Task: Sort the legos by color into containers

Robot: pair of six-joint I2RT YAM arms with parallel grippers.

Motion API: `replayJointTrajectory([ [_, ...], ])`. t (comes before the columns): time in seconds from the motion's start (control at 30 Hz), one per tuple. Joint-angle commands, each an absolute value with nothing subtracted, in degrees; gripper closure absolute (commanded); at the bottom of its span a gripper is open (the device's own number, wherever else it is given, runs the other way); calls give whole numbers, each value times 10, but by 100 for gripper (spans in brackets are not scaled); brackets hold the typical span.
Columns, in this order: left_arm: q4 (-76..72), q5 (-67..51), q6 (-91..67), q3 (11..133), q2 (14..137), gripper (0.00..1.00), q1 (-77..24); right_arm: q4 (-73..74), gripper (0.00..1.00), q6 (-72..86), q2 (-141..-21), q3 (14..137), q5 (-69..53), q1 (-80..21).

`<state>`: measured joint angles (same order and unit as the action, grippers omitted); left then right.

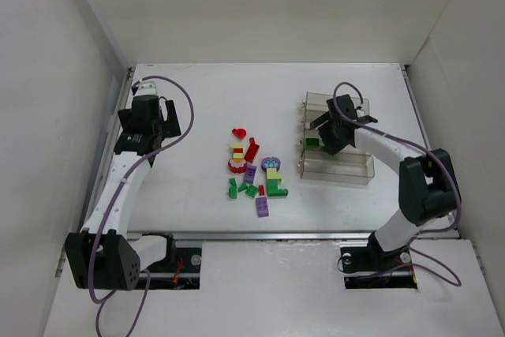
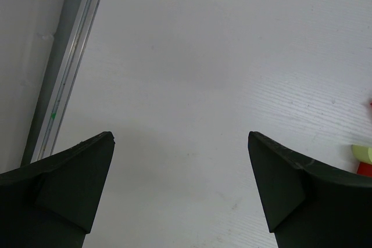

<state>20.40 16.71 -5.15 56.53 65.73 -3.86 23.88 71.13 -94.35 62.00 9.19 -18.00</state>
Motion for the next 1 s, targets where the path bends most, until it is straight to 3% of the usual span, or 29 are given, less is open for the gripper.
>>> replayJointTrajectory([
  [0.0,192,177,-49,557,638,0,-35,252,20,687,-885,610,109,-180],
  [0.27,186,166,-49,557,638,0,-35,301,18,591,-894,655,185,-180],
  [0.97,186,172,-44,552,628,0,-35,207,19,379,-918,595,152,-10],
])
